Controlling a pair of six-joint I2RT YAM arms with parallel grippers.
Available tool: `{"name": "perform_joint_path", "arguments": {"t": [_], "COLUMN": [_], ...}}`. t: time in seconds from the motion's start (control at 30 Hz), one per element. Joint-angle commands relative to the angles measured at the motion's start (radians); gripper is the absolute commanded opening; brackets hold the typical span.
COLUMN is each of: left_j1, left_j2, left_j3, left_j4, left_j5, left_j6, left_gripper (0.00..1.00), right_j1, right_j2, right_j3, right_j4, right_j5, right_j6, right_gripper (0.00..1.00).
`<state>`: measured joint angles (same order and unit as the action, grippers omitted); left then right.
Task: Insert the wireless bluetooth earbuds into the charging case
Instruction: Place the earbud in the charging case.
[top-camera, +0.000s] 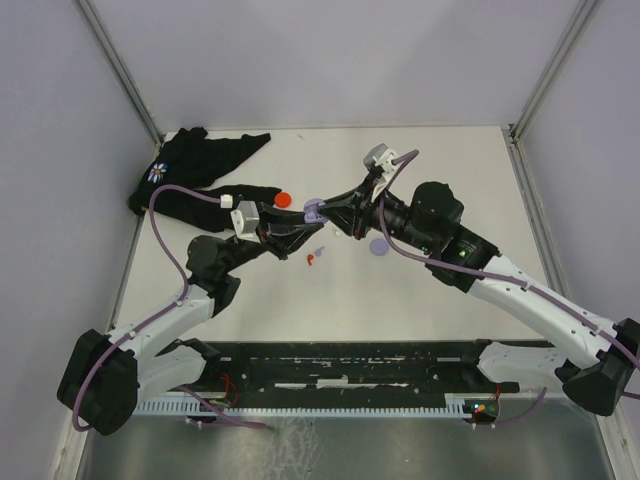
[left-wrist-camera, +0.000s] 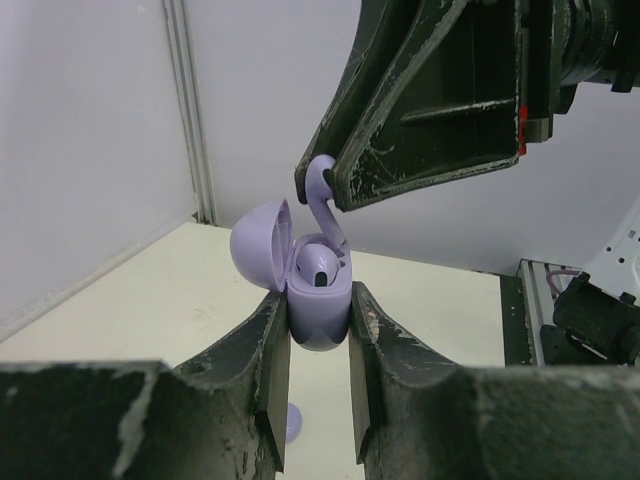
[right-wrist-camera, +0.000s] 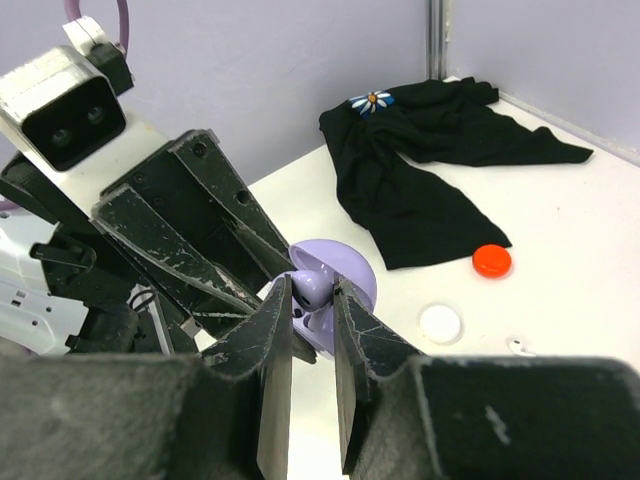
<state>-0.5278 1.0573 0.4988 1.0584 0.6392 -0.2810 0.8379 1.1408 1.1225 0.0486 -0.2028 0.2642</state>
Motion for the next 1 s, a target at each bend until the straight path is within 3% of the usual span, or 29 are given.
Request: {"name": "perform_joint_path", "arguments": {"t": [0.0,0.5,0.97], "left_j1": [-0.002,-0.003,-0.001], "left_j2": [-0.017,0.013,0.011], "left_j3": [0.028,0.039,0.021], "left_j4": [0.072,0.112,0.153], "left_j5": [0.013,-0.049,-0.050], "left_j6": [-0.042,-0.111,-0.118], "left_gripper": [0.03,0.03,0.03], "right_j1": [0.001,0.001,0.001], "right_j2": [0.010,0.013,-0.003], "right_j3": [-0.013,-0.036,-0.057], "right_j4": [0.052,0.061,0.001], "right_j5": [-0.018,-0.110,-0.063], "right_j6": [0.005,-0.018,-0.081], "right_gripper": [0.18,0.18,0.32]}}
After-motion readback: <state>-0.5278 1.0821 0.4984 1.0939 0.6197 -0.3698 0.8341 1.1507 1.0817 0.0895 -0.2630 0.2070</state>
